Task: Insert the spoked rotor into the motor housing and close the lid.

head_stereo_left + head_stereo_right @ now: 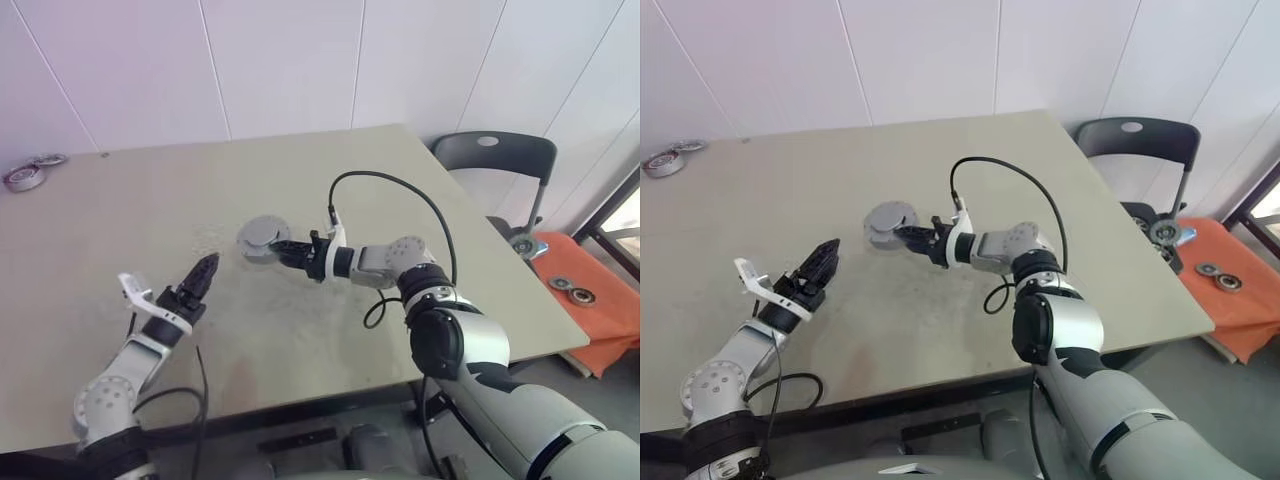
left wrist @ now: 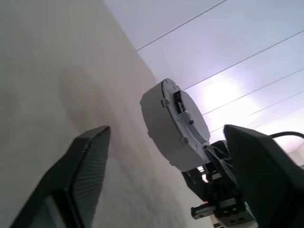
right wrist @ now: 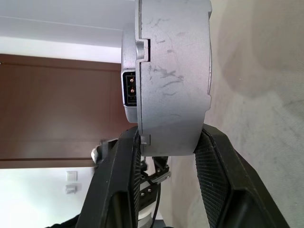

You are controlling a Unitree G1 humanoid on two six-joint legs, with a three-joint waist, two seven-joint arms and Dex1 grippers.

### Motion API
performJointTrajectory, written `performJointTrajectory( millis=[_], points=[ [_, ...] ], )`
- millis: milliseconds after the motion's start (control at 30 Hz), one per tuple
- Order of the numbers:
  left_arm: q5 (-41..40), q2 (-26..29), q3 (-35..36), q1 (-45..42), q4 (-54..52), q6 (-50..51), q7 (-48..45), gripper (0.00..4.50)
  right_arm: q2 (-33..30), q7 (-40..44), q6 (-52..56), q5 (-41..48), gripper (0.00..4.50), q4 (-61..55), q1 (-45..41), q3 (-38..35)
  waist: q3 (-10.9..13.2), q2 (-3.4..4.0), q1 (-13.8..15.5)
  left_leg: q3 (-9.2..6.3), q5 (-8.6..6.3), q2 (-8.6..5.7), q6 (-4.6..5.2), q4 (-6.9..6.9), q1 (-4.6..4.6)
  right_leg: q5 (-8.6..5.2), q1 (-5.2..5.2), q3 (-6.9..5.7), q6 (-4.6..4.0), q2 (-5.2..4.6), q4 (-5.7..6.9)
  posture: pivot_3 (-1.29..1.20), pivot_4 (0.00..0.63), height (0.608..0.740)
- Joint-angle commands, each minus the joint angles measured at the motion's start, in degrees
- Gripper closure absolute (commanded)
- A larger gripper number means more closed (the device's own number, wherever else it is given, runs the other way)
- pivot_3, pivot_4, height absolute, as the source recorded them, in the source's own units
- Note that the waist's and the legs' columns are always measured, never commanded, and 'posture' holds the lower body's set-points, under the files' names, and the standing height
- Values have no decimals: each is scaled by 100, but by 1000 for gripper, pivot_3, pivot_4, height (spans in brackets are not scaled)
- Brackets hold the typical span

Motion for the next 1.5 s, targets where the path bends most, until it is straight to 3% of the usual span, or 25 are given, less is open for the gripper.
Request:
performJointTrajectory(
  millis=[33, 533, 1033, 1233, 1500],
  points=[
    [-149, -47, -138, -304, 191, 29, 203, 34, -21, 104, -61, 148, 3156, -229, -327, -17, 0, 0, 0, 0, 0, 0, 0, 2, 0, 0, 1, 0, 0, 0, 0, 0, 0, 740],
    [434, 52, -438, -1667, 1770, -224, 46, 34, -99, 10, -152, 75, 3156, -251, -269, 65, 0, 0, -1, 2, 0, -2, 0, 42, -9, 2, 22, -4, 5, 3, 4, 0, 0, 740],
    [469, 192, -577, -1637, 1786, 242, -188, 34, -73, 1, -278, 77, 3156, -270, -235, 97, 0, 0, -3, 1, 0, -1, 0, 45, -9, 3, 23, -6, 6, 2, 8, 0, 0, 740],
    [424, 143, -476, -1661, 1767, 91, -255, 34, -86, 527, 201, 408, 3156, -533, -296, 19, 1, 1, -3, 1, 0, -1, 0, 44, -9, 3, 23, -6, 6, 2, 8, 0, 0, 740],
    [471, 130, -426, -1642, 1732, -6, -279, 34, 37, 512, 502, 279, 3156, -644, -146, 221, 0, 1, -2, 1, 0, -1, 0, 50, -10, 3, 23, -7, 6, 2, 9, 0, 0, 740]
  ],
)
